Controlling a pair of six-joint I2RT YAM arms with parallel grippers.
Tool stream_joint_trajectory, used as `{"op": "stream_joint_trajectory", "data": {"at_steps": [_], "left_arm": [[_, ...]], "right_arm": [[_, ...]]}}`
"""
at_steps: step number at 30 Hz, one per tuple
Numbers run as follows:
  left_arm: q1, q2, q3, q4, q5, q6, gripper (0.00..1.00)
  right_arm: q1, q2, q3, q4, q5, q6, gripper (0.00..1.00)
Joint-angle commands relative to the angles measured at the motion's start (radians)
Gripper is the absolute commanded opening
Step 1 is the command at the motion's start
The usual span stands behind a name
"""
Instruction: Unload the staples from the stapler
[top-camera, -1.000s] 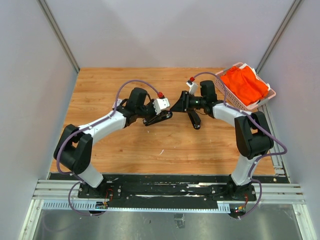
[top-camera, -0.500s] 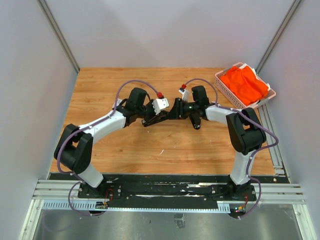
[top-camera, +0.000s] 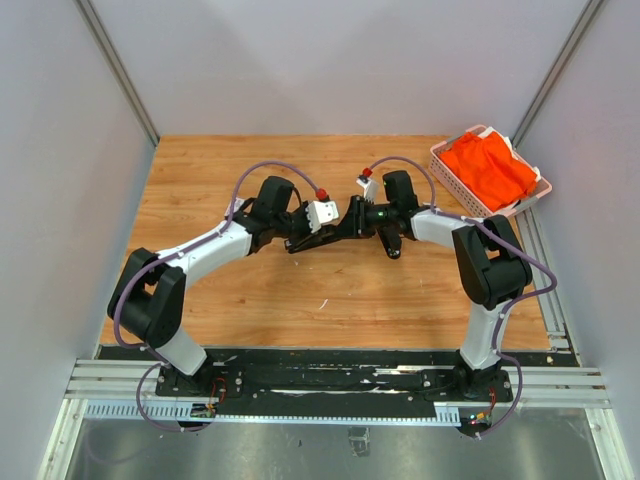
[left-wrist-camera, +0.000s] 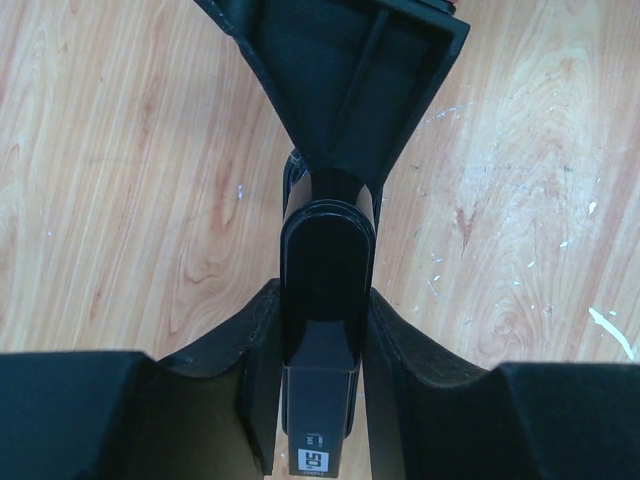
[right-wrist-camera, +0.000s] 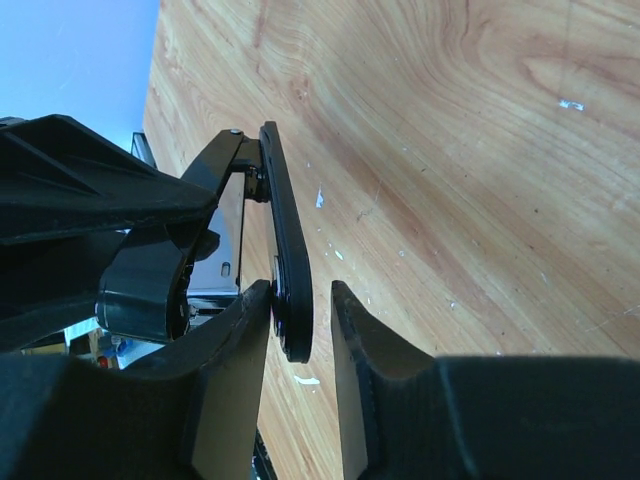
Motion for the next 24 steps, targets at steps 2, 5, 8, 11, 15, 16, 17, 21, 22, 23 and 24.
{"op": "stream_joint_trajectory", "data": {"at_steps": [2,5,8,11,15,16,17,21,22,23,24], "left_arm": [[-0.018,-0.030,0.010,0.044,0.064,0.022,0.00],[-0.018,-0.029,0.005,0.059,0.055,0.015,0.00],[-0.018,-0.020,0.003,0.068,0.048,0.007,0.00],[-0.018,-0.007,0.007,0.076,0.029,-0.007,0.00],[-0.018,0.019,0.026,0.070,0.003,-0.016,0.18],[-0.019,0.025,0.032,0.062,0.001,-0.017,0.26],[-0.019,0.030,0.037,0.057,0.001,-0.018,0.34],[-0.034,0.039,0.049,0.046,-0.020,-0.020,0.59],[-0.042,0.041,0.058,0.037,-0.033,-0.016,0.63],[-0.051,0.045,0.065,0.028,-0.049,-0.015,0.65],[-0.057,0.047,0.074,0.023,-0.064,-0.017,0.67]], "right_arm": [[-0.023,0.008,0.018,0.074,-0.034,0.054,0.26],[-0.022,0.008,0.018,0.076,-0.037,0.058,0.15],[-0.023,0.018,0.020,0.071,-0.031,0.063,0.01],[-0.023,0.021,0.020,0.054,-0.010,0.064,0.00],[-0.023,0.015,0.018,0.044,0.007,0.071,0.00],[-0.023,0.012,0.017,0.036,0.016,0.072,0.00],[-0.022,0.008,0.017,0.029,0.024,0.070,0.00],[-0.021,-0.003,0.013,0.012,0.047,0.068,0.00],[-0.021,-0.005,0.012,0.007,0.055,0.065,0.00],[-0.020,-0.008,0.011,0.003,0.064,0.063,0.00],[-0.017,-0.011,0.010,0.000,0.072,0.062,0.00]]}}
